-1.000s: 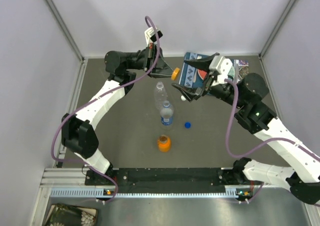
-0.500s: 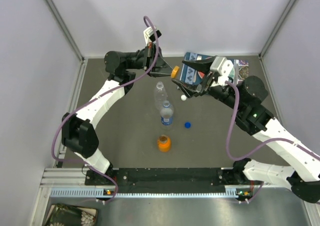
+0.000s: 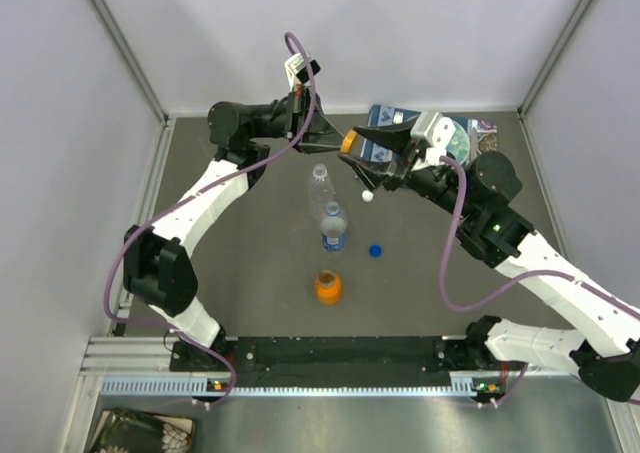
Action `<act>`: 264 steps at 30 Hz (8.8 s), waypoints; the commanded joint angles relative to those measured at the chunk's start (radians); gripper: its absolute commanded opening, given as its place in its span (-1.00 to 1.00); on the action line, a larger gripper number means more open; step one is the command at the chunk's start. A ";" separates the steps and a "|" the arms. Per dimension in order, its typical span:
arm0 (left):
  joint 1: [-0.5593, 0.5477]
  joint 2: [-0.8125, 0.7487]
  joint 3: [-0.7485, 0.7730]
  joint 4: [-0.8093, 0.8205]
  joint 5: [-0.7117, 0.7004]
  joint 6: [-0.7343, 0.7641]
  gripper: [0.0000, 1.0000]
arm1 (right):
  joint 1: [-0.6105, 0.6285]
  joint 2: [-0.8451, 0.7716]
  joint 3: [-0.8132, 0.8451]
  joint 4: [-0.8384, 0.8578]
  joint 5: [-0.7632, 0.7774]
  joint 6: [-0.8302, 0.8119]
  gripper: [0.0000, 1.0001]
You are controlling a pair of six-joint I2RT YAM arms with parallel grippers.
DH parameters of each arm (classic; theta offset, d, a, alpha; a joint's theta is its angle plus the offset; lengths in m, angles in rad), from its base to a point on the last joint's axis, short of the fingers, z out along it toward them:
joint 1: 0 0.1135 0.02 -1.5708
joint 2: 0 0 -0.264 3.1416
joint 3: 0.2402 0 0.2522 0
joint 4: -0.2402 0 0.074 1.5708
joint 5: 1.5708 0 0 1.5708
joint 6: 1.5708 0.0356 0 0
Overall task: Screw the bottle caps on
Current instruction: Pick up the bottle cap from the center of the board, then adjust the plastic bottle at the center of the board.
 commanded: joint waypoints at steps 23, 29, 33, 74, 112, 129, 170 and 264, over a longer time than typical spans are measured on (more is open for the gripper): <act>0.177 -0.061 -0.024 -0.024 0.122 0.186 0.71 | 0.016 -0.120 0.071 -0.170 -0.001 0.063 -0.66; 0.235 -0.306 -0.295 -0.357 0.322 0.723 0.72 | 0.017 -0.169 0.094 -0.277 0.042 0.054 -0.64; 0.300 -0.434 -0.437 -0.331 0.316 0.789 0.75 | 0.016 -0.169 0.120 -0.311 0.044 0.057 -0.64; -0.144 -0.623 -0.718 -1.494 -0.646 2.410 0.70 | 0.030 -0.171 0.196 -0.371 0.090 0.161 -0.52; -0.506 -0.117 -0.313 -1.740 -0.797 2.481 -0.08 | 0.030 -0.332 0.116 -0.443 0.208 0.114 -0.49; -0.593 -0.147 -0.138 -1.891 -0.948 2.396 0.58 | 0.030 -0.364 0.123 -0.506 0.217 0.084 -0.46; -0.414 -0.276 -0.385 -1.765 -0.984 2.160 -0.16 | 0.030 -0.340 0.137 -0.515 0.191 0.126 -0.46; -0.874 -0.193 -0.472 -1.759 -1.079 2.119 0.96 | 0.030 -0.277 0.238 -0.595 0.182 0.142 -0.19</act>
